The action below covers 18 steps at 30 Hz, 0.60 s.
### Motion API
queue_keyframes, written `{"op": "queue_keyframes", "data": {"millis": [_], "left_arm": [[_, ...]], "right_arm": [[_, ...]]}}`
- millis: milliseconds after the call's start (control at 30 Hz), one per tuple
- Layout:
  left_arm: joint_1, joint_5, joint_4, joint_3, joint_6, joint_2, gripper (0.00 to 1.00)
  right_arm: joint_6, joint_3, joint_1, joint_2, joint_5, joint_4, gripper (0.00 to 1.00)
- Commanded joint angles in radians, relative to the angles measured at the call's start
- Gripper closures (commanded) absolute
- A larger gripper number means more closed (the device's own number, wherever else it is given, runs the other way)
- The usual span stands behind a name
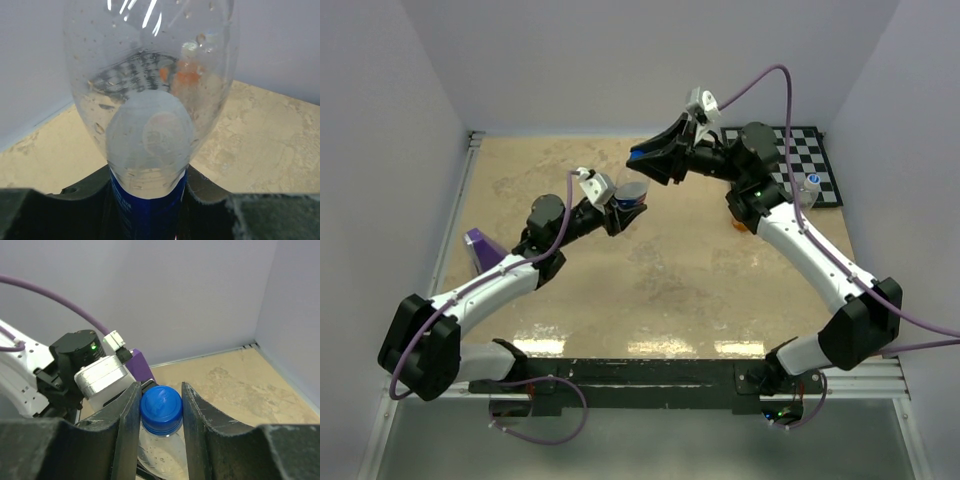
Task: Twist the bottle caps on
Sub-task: Screw the bottle cap onto the plastic bottle.
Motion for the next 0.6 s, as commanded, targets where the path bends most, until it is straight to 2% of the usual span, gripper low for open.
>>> {"op": "queue_keyframes", "data": {"millis": [0,167,333,567], "left_arm": [[-0.018,-0.210,-0.024,0.043,0.035,-0.042,0.73],[-0.059,-0.472,-0.099,0.056,0.072,-0.051,0.73],[-0.085,-0.658,-0.142,0.069,0.080,-0.046,0.75],[-0.128,-0.843,-0.161,0.069,0.117,-0.036,0.77]], "right_arm": [[-0.058,0.007,0.046,-0.029,0.202,-0.085,1.00],[0.022,0.013,0.129,-0.021,0.541,-0.163,1.00],[0.105,0.027,0.232,0.007,0.822,-0.233,1.00],[0.174,0.053,0.313,0.045,1.035,-0.272,1.00]]}}
